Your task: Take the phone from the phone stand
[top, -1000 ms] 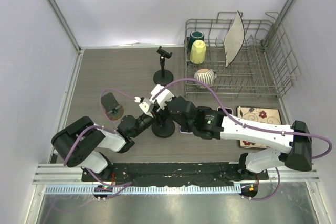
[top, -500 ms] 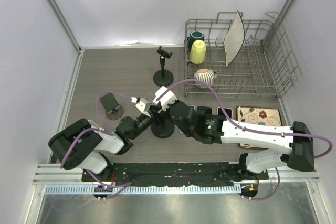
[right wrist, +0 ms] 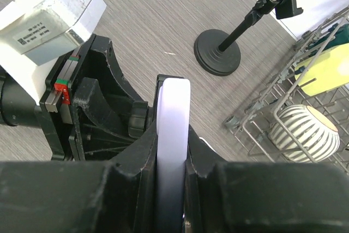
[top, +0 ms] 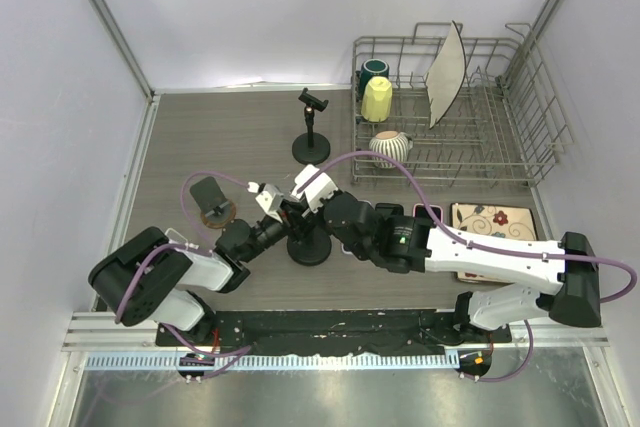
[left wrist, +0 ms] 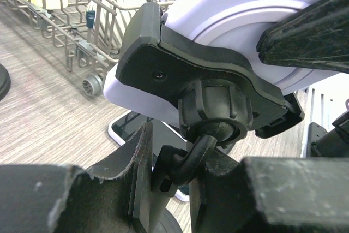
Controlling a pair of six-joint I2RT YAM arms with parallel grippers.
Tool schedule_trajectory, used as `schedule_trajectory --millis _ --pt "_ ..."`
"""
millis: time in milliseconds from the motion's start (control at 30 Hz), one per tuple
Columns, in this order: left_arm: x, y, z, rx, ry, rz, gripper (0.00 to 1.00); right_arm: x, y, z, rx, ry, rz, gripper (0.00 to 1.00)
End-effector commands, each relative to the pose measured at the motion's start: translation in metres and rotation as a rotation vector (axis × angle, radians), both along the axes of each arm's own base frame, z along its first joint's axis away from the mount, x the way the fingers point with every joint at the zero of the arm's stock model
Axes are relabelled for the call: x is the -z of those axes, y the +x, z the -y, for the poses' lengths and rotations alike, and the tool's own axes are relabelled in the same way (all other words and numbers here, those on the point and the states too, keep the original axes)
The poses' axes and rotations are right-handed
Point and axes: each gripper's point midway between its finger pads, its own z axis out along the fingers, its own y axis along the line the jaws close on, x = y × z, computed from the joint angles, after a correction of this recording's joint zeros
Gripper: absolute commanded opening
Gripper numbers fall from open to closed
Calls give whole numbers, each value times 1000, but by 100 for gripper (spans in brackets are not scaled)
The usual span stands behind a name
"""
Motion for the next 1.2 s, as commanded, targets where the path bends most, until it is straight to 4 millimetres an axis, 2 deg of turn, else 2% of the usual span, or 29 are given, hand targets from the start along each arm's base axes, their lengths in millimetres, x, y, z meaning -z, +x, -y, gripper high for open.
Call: schedule_trajectory --millis 0,267,400,567,733,967,1167 --pt "-18 60 -72 -388 -184 -81 0 46 -33 57 -88 -404 -94 1" --pt "-15 62 -82 -416 -179 -92 0 41 -30 68 -62 -458 -77 1" --pt "-12 64 -88 -435 -176 -101 0 46 -24 83 -5 -547 -52 1" --pt "-10 65 -95 -455 -181 -110 0 39 -14 97 89 -567 6 1" --pt "-9 65 -96 -448 -177 -117 0 37 -16 96 67 -546 8 1" --pt "-6 67 -103 -453 -155 -125 0 35 -15 107 48 -631 34 1" --pt "-5 66 -105 -442 -128 -135 0 24 -7 116 135 -630 77 1"
